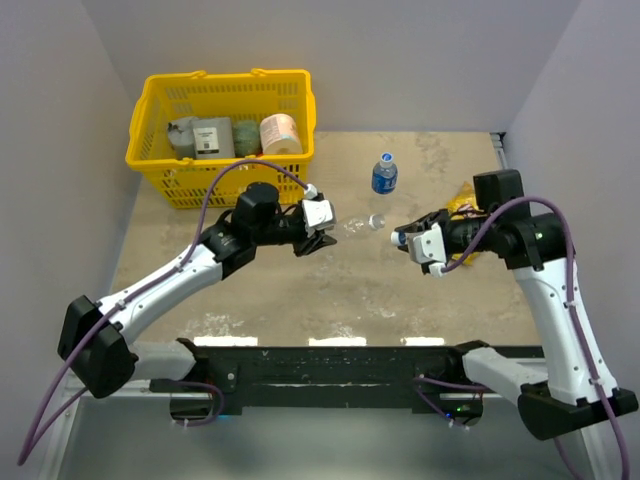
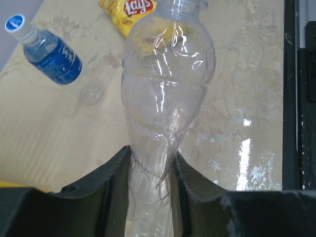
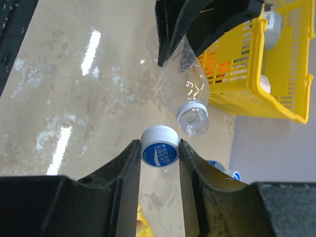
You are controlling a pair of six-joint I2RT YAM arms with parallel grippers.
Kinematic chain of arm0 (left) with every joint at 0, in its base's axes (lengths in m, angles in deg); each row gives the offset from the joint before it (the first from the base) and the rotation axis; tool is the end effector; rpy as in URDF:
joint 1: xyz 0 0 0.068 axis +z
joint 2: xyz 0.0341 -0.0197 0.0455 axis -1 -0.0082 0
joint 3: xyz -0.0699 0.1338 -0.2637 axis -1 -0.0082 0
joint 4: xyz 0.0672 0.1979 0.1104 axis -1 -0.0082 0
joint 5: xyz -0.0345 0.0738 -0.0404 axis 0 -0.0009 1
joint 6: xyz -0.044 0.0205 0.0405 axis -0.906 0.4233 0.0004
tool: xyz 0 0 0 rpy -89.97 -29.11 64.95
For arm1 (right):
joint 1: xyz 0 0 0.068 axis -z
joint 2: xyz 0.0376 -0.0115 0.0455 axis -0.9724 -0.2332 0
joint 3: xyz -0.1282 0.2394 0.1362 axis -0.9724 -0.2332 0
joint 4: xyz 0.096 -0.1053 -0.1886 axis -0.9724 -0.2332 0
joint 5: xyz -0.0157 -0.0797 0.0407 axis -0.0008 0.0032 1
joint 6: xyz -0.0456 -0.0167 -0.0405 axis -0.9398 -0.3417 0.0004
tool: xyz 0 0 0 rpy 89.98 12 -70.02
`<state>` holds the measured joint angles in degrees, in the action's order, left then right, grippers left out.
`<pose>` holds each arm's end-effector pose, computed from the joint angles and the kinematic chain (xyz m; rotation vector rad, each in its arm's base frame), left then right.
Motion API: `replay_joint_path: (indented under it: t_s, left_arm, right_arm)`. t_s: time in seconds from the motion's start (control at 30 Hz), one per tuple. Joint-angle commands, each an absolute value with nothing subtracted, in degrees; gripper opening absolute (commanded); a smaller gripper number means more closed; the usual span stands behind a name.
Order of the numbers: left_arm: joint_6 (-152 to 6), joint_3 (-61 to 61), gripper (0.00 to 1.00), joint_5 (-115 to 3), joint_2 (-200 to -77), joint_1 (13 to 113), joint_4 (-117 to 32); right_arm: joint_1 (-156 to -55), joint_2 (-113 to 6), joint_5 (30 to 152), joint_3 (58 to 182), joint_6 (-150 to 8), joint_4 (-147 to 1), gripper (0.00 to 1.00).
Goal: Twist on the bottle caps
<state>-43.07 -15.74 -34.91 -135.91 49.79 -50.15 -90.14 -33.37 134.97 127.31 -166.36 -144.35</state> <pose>0.1900 -0.1891 0.3497 1.2408 1.5360 -0.7534 0.1093 0.0656 0.4290 -1.8250 1.0127 0.3340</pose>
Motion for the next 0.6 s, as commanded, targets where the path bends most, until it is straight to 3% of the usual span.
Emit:
replay_joint_path:
  t_s: [0.0, 0.33, 0.57]
  left_arm:
    - [-39.15, -11.56, 0.0, -27.93, -136.57, 49.89, -52.03]
    - [-37.38, -10.95, 0.0, -27.31, -137.62, 49.8, -52.91]
    - [-36.86, -11.21, 0.0, -28.28, -137.54, 49.81, -52.29]
  right_arm:
    - [-92.51, -35.61, 132.99, 126.16, -174.85, -141.01, 0.25]
    - [-94.71, -35.62, 131.32, 124.14, -168.87, -129.42, 0.24]
    - [-94.62, -37.2, 131.93, 125.54, -170.88, -133.17, 0.24]
